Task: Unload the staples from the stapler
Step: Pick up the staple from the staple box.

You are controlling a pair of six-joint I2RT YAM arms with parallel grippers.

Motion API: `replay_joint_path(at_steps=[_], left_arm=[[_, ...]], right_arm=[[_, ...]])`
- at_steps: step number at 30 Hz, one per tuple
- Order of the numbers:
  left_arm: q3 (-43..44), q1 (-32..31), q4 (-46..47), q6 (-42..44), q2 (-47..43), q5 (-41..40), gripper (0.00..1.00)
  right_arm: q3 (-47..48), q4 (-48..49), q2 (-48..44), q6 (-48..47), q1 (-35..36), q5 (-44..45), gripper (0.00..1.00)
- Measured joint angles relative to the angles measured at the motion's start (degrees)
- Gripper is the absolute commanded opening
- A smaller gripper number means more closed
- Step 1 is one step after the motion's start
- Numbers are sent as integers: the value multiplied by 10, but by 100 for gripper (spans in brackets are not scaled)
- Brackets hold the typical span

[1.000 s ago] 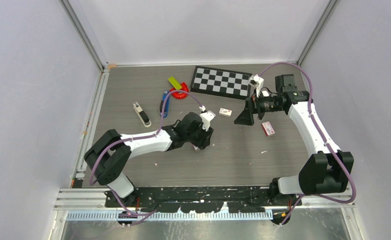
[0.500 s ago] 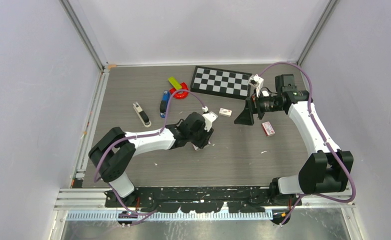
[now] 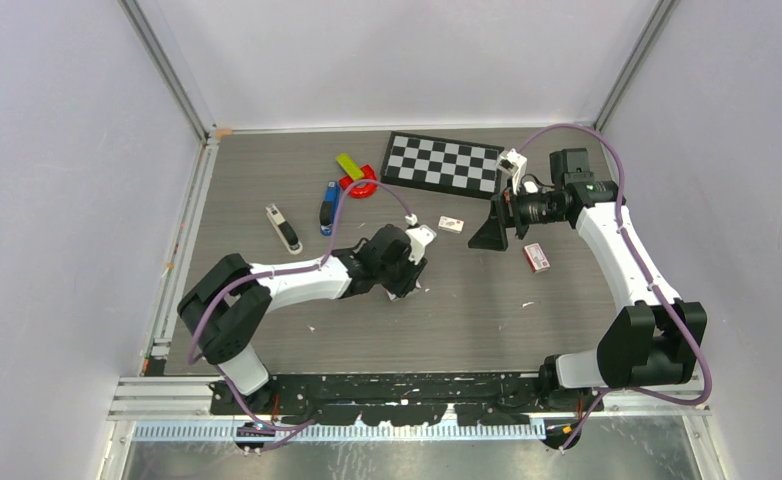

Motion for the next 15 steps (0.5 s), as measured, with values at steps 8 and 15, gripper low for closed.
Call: replay_joint_path(at_steps=[8, 15], left_arm=[[10, 0, -3, 2, 15, 3, 30], [10, 0, -5, 3, 20, 3, 29]], right_arm=[[0, 0, 0, 0, 0, 0, 100], [1, -1, 0, 0, 0, 0, 100]])
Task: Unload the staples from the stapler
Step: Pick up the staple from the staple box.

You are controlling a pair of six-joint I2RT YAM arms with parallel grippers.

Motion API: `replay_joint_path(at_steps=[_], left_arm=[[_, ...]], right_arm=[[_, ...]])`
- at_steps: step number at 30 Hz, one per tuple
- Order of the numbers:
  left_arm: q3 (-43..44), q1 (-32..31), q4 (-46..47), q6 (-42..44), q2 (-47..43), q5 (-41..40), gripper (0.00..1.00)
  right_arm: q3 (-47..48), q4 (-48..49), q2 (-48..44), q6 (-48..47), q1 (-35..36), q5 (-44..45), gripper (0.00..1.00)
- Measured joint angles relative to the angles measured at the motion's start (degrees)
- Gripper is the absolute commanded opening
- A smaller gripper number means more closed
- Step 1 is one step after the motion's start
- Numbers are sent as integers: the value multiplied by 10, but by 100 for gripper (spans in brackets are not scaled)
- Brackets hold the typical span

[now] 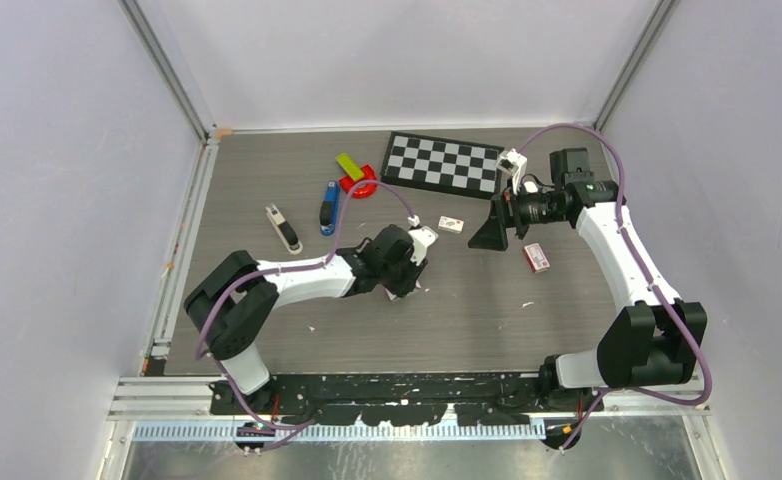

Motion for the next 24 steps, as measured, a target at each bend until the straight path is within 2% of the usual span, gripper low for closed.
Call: replay_joint_path(at_steps=[15, 24], left_arm=[[6, 0, -2, 2, 15, 0, 22], [6, 0, -2, 6, 15, -1, 12]], right_arm=[[2, -3, 0, 0, 0, -2, 100], [2, -3, 0, 0, 0, -2, 99]])
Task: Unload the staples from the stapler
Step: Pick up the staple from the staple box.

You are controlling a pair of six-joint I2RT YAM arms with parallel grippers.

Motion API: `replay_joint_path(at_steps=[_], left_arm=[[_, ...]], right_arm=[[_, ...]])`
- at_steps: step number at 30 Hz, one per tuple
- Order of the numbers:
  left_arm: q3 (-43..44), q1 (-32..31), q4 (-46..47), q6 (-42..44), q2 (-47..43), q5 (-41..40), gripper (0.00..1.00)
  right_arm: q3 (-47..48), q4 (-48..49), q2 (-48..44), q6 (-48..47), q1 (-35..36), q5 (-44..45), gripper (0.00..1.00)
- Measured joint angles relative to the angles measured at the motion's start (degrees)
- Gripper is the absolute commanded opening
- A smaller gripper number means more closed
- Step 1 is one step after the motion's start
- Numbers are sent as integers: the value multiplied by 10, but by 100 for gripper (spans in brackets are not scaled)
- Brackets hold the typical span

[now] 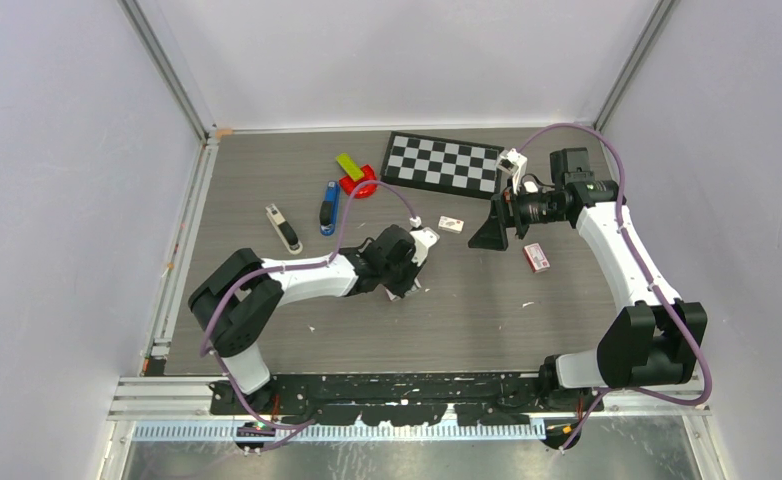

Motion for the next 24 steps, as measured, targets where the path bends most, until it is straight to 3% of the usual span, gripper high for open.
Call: replay_joint_path(at_steps=[16, 24], left_arm=[[-43, 10, 30, -58, -69, 10, 9], [-193, 58, 185, -175, -176, 82, 9]], right_arm=[[0, -1, 0, 0, 0, -5, 100], [-2, 18, 2, 12, 66, 10, 100]])
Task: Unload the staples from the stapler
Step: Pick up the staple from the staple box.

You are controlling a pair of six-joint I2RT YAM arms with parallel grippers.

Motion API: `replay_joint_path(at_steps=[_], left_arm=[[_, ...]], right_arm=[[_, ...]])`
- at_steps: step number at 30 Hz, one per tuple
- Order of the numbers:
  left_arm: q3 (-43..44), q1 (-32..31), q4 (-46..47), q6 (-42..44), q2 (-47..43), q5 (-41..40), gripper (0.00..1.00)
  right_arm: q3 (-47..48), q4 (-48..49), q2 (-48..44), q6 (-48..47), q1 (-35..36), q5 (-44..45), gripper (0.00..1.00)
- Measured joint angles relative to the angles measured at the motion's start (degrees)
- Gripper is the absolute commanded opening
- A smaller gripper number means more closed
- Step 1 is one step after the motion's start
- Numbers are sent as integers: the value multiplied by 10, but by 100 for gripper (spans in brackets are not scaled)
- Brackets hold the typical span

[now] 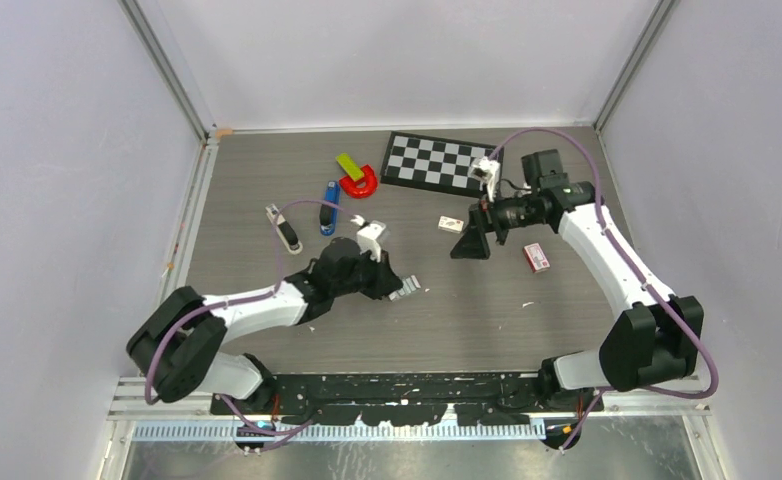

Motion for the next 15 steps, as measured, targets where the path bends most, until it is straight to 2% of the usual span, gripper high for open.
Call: replay_joint_path(at_steps=[7, 11, 15], left_arm=[[-143, 29, 219, -153, -82, 5, 9], [-173, 35, 320, -237, -73, -21, 9], [-174, 64, 398, -306, -21, -35, 9]], right_arm=[[-49, 79, 0, 37, 110, 49, 100], [-63, 107, 12, 56, 144, 80, 100], [-63, 118, 16, 67, 140, 103, 100]])
